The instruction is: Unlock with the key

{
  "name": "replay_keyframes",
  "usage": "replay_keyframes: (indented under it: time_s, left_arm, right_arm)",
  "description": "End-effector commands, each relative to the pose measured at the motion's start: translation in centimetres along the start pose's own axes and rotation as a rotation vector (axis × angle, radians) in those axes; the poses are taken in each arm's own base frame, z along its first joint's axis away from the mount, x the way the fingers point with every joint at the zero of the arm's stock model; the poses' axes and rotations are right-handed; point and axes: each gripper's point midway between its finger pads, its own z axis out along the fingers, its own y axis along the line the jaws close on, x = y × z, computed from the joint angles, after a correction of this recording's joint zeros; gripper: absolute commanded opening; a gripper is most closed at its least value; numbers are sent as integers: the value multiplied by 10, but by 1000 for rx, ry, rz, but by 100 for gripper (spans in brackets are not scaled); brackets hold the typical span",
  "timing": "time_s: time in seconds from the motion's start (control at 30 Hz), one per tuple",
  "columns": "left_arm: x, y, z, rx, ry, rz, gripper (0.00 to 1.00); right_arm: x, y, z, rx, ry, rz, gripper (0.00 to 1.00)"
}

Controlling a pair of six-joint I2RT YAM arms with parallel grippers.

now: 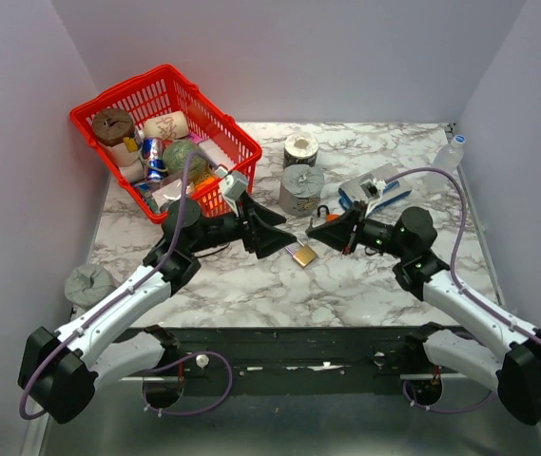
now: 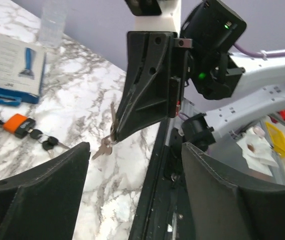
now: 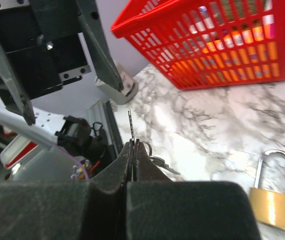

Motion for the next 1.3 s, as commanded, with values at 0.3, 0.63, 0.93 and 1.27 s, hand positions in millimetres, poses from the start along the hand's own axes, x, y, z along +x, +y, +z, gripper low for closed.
replay_keyframes:
  time_s: [0.3, 0.63, 0.93, 1.27]
  left_arm:
    - [55, 40, -5, -460, 53, -102, 86]
    - [157, 92, -10, -737, 190, -414, 87]
    - [199, 130, -10, -909, 304, -408, 91]
    - [227, 146, 17, -896, 375, -440, 92]
  right_arm:
    - [-11, -20, -51, 93, -76, -17, 1]
    - [-19, -4, -70, 125, -89, -115, 1]
    - [-22, 3, -85, 196, -121, -169, 1]
    - [-16, -2, -84, 201, -100, -159, 1]
